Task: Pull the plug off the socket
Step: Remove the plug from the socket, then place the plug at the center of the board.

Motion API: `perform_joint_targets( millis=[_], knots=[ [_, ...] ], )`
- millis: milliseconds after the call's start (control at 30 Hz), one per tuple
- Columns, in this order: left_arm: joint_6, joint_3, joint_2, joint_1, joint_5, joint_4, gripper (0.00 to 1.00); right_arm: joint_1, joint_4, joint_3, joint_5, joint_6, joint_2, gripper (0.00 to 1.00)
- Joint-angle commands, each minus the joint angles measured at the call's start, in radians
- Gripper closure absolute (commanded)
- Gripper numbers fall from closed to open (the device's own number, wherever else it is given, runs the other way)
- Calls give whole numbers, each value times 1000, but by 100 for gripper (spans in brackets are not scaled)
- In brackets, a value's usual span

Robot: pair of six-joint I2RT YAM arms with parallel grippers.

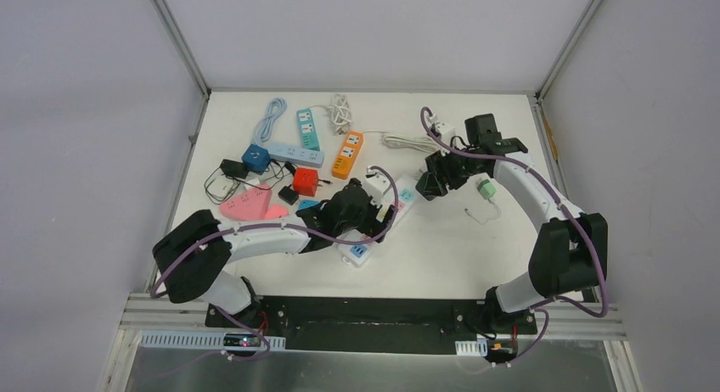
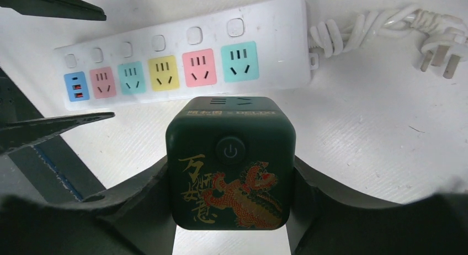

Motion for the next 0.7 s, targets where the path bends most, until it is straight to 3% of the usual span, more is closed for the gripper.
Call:
perform_joint_targets(
  millis=[0,300,667],
  knots=[
    [-10,-51,-114,6,19,8,5,-8,9,4,-110,-8,-6,100],
    [-9,-254,-346,8,29,154,3,-8,-28,15,-289,16,51,100],
    [-121,-435,-543,11,49,314,1,-8,-42,13,-423,34,81,100]
  ],
)
